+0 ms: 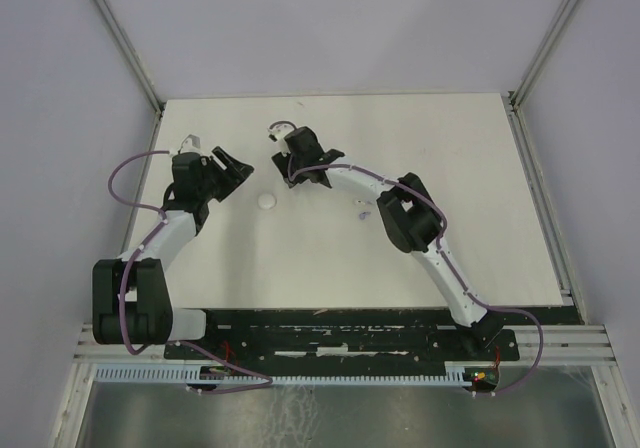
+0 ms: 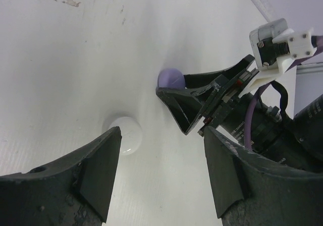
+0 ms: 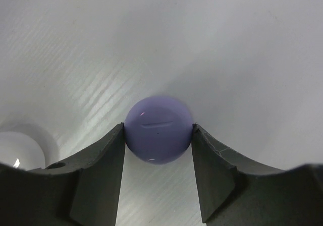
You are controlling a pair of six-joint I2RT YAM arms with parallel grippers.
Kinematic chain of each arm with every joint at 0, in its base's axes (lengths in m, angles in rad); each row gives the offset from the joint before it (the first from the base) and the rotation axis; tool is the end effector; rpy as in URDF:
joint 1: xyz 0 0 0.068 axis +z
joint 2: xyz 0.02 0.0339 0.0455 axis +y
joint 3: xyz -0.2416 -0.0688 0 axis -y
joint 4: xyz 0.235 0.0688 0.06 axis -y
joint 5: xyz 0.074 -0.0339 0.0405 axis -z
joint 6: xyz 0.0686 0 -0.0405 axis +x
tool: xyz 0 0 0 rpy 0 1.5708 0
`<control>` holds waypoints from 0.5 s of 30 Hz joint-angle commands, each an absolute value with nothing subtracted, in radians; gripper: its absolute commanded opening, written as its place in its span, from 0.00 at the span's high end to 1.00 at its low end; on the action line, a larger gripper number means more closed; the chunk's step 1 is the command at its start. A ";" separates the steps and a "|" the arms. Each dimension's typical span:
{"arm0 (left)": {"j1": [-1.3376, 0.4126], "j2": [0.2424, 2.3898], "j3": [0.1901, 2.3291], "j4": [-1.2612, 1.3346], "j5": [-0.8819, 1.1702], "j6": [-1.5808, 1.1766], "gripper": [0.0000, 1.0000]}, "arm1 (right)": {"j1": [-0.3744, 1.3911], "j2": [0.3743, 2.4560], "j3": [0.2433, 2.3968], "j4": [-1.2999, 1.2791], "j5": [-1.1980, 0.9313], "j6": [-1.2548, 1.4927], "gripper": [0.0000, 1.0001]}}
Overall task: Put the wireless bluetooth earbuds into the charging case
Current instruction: Pick up the charging case at the center of the board.
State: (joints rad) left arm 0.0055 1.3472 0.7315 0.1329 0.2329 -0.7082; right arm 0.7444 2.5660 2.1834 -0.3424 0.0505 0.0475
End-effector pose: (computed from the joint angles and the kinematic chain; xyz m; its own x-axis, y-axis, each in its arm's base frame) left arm 0.3177 -0.0141 0.1970 -0.4821 -0.6356 -0.6030 -0.1508 0.7382 -0.6575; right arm 0.4214 0.3835 0.1184 -0.5180 -0.4127 -0.7492 -0.6250 0.7806 0.0021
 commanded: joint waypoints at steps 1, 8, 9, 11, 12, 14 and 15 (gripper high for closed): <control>0.015 1.343 0.732 0.202 0.299 -0.735 0.27 | 0.747 2.409 1.930 -0.116 0.071 0.024 0.56; 0.014 1.371 0.724 0.259 0.397 -0.768 0.28 | 0.743 2.163 1.643 0.112 0.058 -0.039 0.64; 0.014 1.376 0.725 0.266 0.409 -0.770 0.28 | 0.740 2.141 1.624 0.109 0.046 -0.040 0.64; 0.010 1.388 0.726 0.282 0.446 -0.773 0.28 | 0.738 2.088 1.566 0.121 0.021 -0.035 0.66; 0.009 1.395 0.725 0.289 0.464 -0.776 0.29 | 0.736 2.059 1.530 0.138 0.004 -0.030 0.66; 0.001 1.409 0.726 0.308 0.499 -0.783 0.29 | 0.729 1.998 1.453 0.174 -0.046 -0.020 0.66; -0.002 1.418 0.726 0.317 0.516 -0.788 0.29 | 0.723 1.966 1.416 0.191 -0.079 -0.016 0.66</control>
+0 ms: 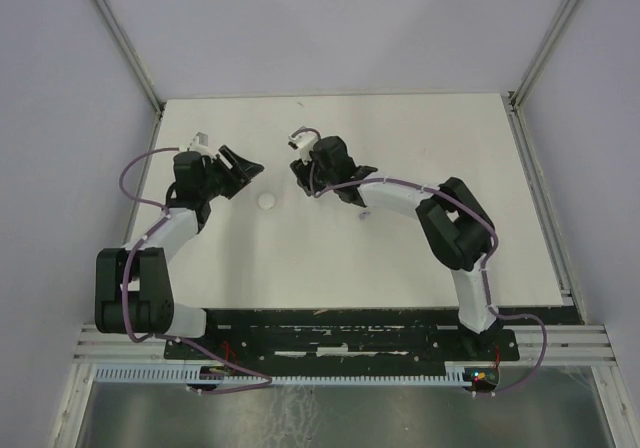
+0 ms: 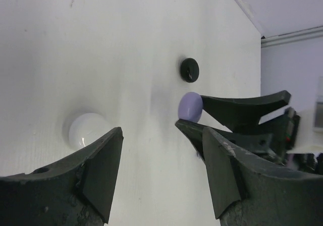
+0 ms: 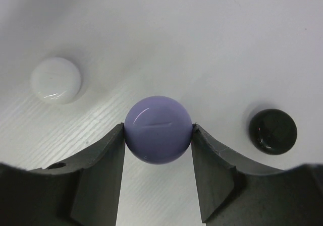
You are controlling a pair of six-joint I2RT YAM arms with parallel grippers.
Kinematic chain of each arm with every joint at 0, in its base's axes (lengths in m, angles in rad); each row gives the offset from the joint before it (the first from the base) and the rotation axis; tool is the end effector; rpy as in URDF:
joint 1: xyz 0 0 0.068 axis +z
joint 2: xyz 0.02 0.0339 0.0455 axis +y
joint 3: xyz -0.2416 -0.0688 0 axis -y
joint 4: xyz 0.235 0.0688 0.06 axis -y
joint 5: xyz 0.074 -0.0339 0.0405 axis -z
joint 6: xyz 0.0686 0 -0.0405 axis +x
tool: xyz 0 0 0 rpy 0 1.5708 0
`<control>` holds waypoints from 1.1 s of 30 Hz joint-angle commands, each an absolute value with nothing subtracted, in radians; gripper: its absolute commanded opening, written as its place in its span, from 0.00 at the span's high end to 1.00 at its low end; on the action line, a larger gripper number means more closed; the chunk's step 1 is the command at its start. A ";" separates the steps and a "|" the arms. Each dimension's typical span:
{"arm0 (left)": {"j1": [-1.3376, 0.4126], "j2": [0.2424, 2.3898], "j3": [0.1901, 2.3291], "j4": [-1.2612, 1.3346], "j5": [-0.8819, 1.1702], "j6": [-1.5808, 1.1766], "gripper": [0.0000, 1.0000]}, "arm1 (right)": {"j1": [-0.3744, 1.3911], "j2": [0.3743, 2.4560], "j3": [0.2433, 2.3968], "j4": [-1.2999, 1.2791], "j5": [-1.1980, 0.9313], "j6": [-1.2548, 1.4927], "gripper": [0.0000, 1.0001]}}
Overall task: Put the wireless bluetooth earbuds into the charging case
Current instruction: Pick up the charging case at the center of the board.
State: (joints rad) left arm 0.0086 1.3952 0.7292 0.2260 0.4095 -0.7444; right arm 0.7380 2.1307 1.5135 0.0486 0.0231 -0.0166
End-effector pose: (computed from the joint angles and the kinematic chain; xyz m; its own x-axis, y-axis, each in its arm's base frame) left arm 0.3238 -0.0245 0.1950 -0.5520 -0.6263 -0.5505 -0.0294 0.6745 -0.7377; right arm 0.3671 0.3318 0.1544 -0.3874 -0.3747 -0.8423 -0.6648 0.7466 -0.0264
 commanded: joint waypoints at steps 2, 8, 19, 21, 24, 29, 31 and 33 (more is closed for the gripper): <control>-0.015 1.433 0.726 0.343 0.549 -0.803 0.29 | 0.707 1.903 1.345 0.209 -0.157 -0.008 0.66; -0.078 1.478 0.735 0.425 0.620 -0.834 0.30 | 0.642 1.750 1.197 0.194 -0.339 0.030 0.65; -0.212 1.521 0.638 0.749 0.657 -0.952 0.30 | 0.625 1.642 1.097 0.118 -0.398 0.040 0.65; -0.227 1.539 0.622 0.829 0.666 -0.984 0.30 | 0.622 1.637 1.087 0.119 -0.405 0.045 0.65; -0.250 1.562 0.609 0.909 0.675 -1.027 0.31 | 0.616 1.635 1.082 0.117 -0.415 0.050 0.65; -0.292 1.583 0.617 0.904 0.660 -1.024 0.31 | 0.614 1.631 1.080 0.118 -0.424 0.054 0.65; -0.305 1.592 0.618 0.899 0.653 -1.024 0.31 | 0.614 1.629 1.080 0.119 -0.425 0.053 0.65; -0.316 1.601 0.620 0.895 0.648 -1.023 0.32 | 0.614 1.629 1.081 0.120 -0.425 0.055 0.65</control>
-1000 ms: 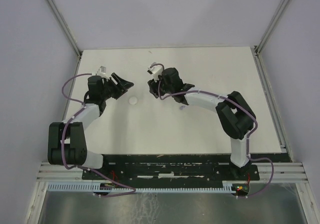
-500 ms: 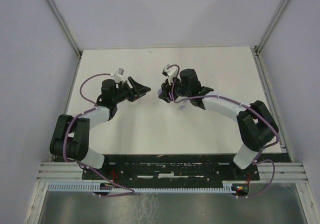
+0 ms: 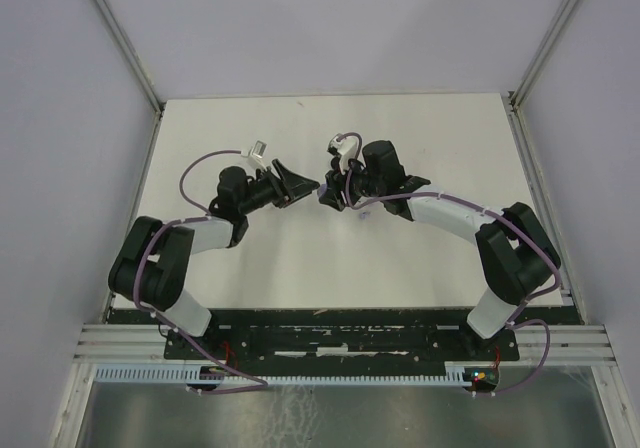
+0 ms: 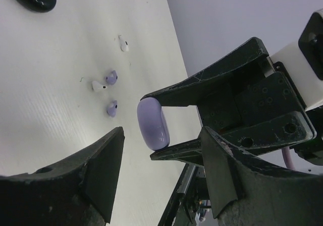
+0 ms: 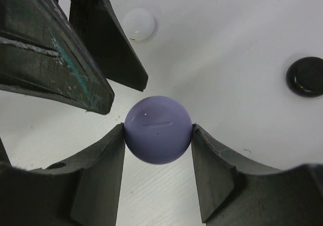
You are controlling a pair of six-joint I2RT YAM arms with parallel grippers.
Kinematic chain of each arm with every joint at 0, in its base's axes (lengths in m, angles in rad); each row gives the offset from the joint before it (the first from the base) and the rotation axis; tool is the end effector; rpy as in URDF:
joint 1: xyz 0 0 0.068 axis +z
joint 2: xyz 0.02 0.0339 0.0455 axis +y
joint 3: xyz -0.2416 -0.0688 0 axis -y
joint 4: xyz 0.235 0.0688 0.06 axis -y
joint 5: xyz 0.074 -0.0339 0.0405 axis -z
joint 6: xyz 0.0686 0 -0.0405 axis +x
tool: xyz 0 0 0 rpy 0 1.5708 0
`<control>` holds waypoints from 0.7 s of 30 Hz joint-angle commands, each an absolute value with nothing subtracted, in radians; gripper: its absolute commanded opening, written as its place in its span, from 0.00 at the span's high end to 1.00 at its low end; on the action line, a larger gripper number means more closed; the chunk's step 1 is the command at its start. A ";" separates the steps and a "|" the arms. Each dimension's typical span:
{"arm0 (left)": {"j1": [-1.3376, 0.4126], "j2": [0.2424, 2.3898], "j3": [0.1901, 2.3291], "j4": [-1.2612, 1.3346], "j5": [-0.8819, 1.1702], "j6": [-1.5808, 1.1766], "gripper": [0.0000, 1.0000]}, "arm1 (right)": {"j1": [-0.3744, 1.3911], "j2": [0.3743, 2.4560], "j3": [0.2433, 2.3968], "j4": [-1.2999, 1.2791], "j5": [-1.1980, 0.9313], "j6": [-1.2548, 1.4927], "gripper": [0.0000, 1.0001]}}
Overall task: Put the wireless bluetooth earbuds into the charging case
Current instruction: Pick up the charging case at the center of the board.
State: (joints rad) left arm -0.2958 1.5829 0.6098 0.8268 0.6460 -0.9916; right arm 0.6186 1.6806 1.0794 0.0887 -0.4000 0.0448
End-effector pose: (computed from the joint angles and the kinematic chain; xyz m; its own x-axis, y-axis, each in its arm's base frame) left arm 0.3057 -0.1363 0.1758 -0.7479 -0.4707 -0.4681 0.3225 0.3586 -0.8760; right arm 0.3053 0.2501 0.2029 -0.4354 -0.2593 -0.8621 -0.7919 0.5658 0.2298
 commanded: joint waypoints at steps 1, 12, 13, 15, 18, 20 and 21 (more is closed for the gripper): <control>-0.324 1.605 0.620 0.894 0.644 -1.023 0.32 | 0.615 1.630 1.081 0.120 -0.425 0.055 0.65; -0.343 1.640 0.617 0.919 0.619 -1.042 0.38 | 0.614 1.635 1.081 0.139 -0.440 0.071 0.65; -0.344 1.645 0.618 0.924 0.618 -1.044 0.39 | 0.614 1.637 1.081 0.141 -0.442 0.073 0.65; -0.343 1.654 0.619 0.940 0.617 -1.053 0.40 | 0.614 1.639 1.083 0.142 -0.446 0.074 0.65; -0.345 1.675 0.620 0.969 0.621 -1.074 0.44 | 0.615 1.640 1.082 0.143 -0.449 0.074 0.65; -0.344 1.685 0.620 0.986 0.625 -1.085 0.45 | 0.614 1.640 1.083 0.144 -0.451 0.074 0.65; -0.346 1.689 0.620 0.997 0.625 -1.090 0.45 | 0.614 1.640 1.082 0.143 -0.452 0.075 0.65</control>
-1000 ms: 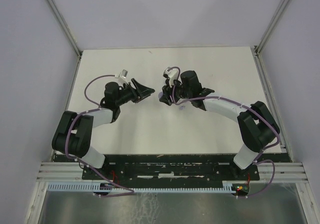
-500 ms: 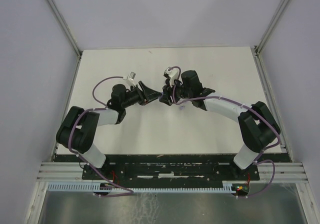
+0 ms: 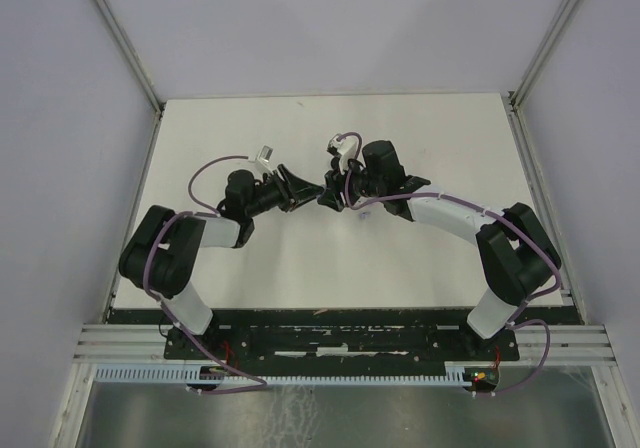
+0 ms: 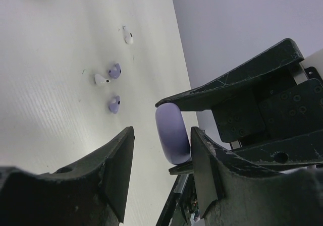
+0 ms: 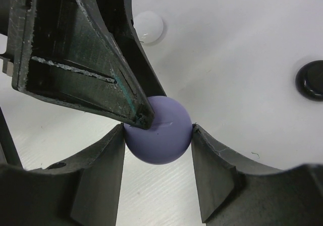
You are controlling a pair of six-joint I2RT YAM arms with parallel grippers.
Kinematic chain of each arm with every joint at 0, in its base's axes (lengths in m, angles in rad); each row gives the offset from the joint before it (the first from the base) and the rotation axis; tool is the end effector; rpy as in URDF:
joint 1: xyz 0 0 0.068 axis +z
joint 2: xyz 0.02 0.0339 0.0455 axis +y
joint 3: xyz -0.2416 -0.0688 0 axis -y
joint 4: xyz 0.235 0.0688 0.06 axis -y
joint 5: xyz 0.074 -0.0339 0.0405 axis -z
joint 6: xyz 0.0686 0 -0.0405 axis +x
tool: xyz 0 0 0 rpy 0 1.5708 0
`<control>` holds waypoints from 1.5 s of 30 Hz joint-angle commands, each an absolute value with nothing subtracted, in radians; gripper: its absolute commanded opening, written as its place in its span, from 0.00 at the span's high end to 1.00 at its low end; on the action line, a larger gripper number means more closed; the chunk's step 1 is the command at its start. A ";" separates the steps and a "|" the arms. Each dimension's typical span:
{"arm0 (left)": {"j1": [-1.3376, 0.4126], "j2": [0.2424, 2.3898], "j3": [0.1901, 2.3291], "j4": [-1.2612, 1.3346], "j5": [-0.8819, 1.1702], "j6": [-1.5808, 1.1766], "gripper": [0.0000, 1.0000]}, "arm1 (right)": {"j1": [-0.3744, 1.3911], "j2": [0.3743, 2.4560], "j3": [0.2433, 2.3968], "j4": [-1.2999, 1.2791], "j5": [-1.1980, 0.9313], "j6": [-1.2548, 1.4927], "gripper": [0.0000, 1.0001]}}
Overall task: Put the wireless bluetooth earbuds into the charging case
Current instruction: Pick up the charging case at the center of the board.
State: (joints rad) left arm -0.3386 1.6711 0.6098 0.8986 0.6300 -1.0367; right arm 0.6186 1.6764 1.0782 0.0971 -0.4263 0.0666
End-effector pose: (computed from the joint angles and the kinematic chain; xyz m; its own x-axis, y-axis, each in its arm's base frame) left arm 0.3062 -0.1507 0.1570 -0.7808 -0.4624 -0.4202 0.2843 0.3360 -0.8979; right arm 0.3038 0.2511 0.2054 -0.4453 -0.2426 -0.8619 -0.7956 0.5488 0.2566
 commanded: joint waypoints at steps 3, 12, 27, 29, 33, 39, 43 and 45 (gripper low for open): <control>-0.348 1.695 0.618 1.007 0.625 -1.095 0.47 | 0.614 1.640 1.083 0.145 -0.455 0.076 0.66; -0.351 1.696 0.614 1.029 0.623 -1.110 0.55 | 0.614 1.645 1.082 0.151 -0.460 0.081 0.66; -0.353 1.695 0.604 1.065 0.629 -1.129 0.87 | 0.615 1.645 1.082 0.149 -0.438 0.083 0.64; -0.353 1.700 0.604 1.071 0.629 -1.135 0.91 | 0.614 1.642 1.082 0.150 -0.434 0.085 0.61; -0.354 1.705 0.603 1.079 0.629 -1.138 0.94 | 0.614 1.637 1.080 0.150 -0.425 0.087 0.59; -0.354 1.709 0.602 1.090 0.633 -1.145 0.91 | 0.613 1.632 1.079 0.151 -0.419 0.087 0.60; -0.354 1.708 0.603 1.093 0.638 -1.147 0.84 | 0.612 1.631 1.081 0.150 -0.414 0.086 0.60; -0.354 1.707 0.602 1.095 0.638 -1.145 0.85 | 0.613 1.632 1.083 0.147 -0.413 0.087 0.60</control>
State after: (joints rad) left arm -0.3454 1.7039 0.6037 1.0061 0.6189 -1.1103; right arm 0.6178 1.6764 1.0763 0.1043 -0.4278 0.0742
